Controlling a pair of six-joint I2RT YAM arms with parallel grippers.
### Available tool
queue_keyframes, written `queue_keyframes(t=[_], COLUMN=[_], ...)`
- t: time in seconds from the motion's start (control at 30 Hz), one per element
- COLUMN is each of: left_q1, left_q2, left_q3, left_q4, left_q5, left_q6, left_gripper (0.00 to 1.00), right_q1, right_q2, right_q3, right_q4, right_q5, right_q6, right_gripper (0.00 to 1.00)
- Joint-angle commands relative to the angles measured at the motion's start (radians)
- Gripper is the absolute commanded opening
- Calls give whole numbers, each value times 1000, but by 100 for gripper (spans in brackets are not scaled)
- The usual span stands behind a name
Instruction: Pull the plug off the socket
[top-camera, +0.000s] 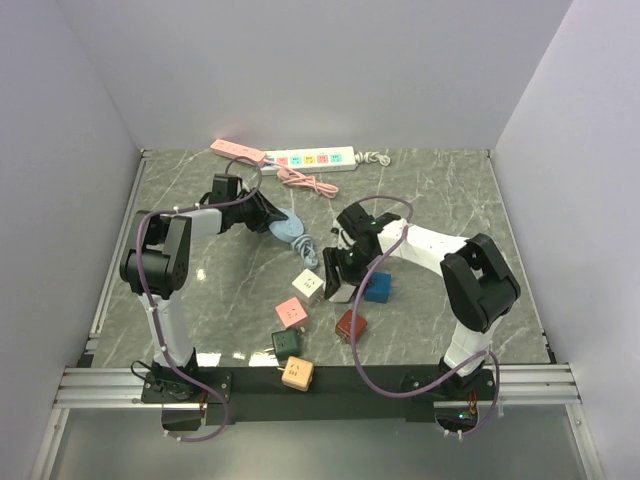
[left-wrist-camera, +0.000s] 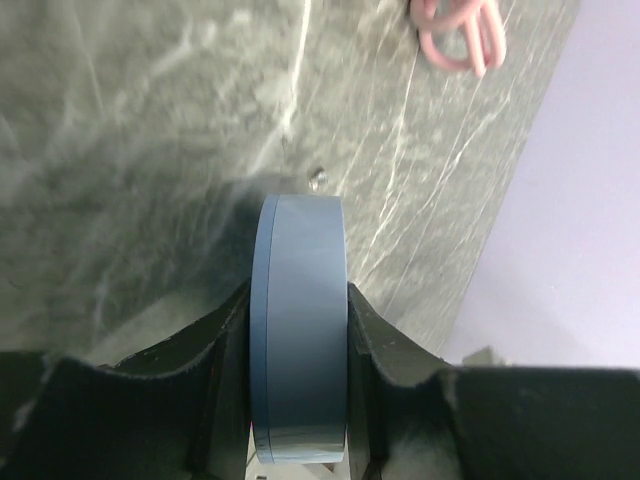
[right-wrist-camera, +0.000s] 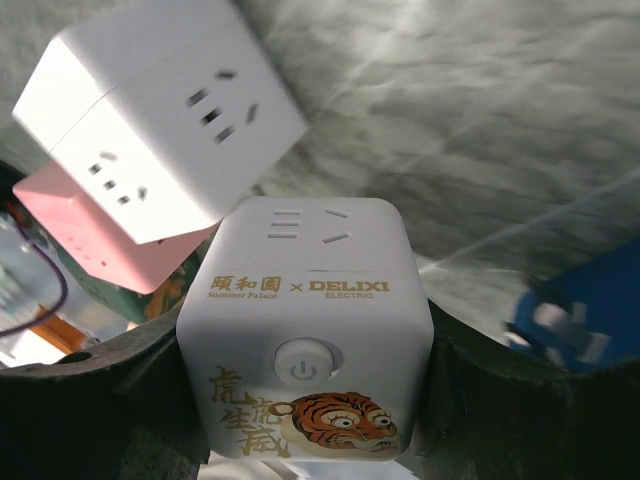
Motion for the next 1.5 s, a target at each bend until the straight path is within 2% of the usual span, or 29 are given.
queue_keyframes(t=[0.0, 0.13, 0.33, 0.5, 0.67, 0.7, 0.83, 0.9, 1.03, 1.13, 1.17, 1.23, 1.33, 1.47], left_q1=[18, 25, 26, 28, 26, 26, 12, -2, -18, -22, -22, -22, -23, -40], left_q2=[15, 20, 44, 54, 47, 47, 104, 126, 150, 162, 161, 155, 143, 167], left_q3=[61, 87, 142, 191, 165, 157, 176, 208, 329, 352, 346, 329, 355, 415], left_q4=[39, 67, 133, 177, 360, 431, 552, 543, 342, 338, 386, 403, 325, 222], left_q5=[14, 45, 128, 184, 234, 231, 237, 261, 292, 344, 355, 372, 382, 430], left_q6=[16, -1, -48, -106, -244, -307, -453, -481, -381, -379, -395, -419, -360, -297], left_gripper=[1, 1, 1, 1, 1, 1, 1, 0, 1, 1, 1, 1, 1, 1], right_q1=[45, 56, 56, 41, -62, -79, -137, -136, -134, -127, -124, -113, -99, -70], right_q2=[-47, -67, -76, -118, -239, -245, -181, -120, 20, 60, 74, 131, 190, 213], right_q3=[13, 24, 88, 166, 191, 190, 217, 321, 478, 516, 530, 574, 648, 651], right_q4=[10, -15, -87, -148, 6, 62, 180, 163, 146, 172, 170, 118, 71, 104], right_q5=[-14, 18, 78, 156, 180, 188, 182, 214, 243, 268, 280, 311, 325, 303], right_q6=[-32, -24, -29, -8, 86, 100, 101, 23, -139, -223, -242, -277, -328, -373], right_gripper=[32, 68, 89, 93, 100, 100, 100, 100, 100, 100, 100, 99, 98, 99])
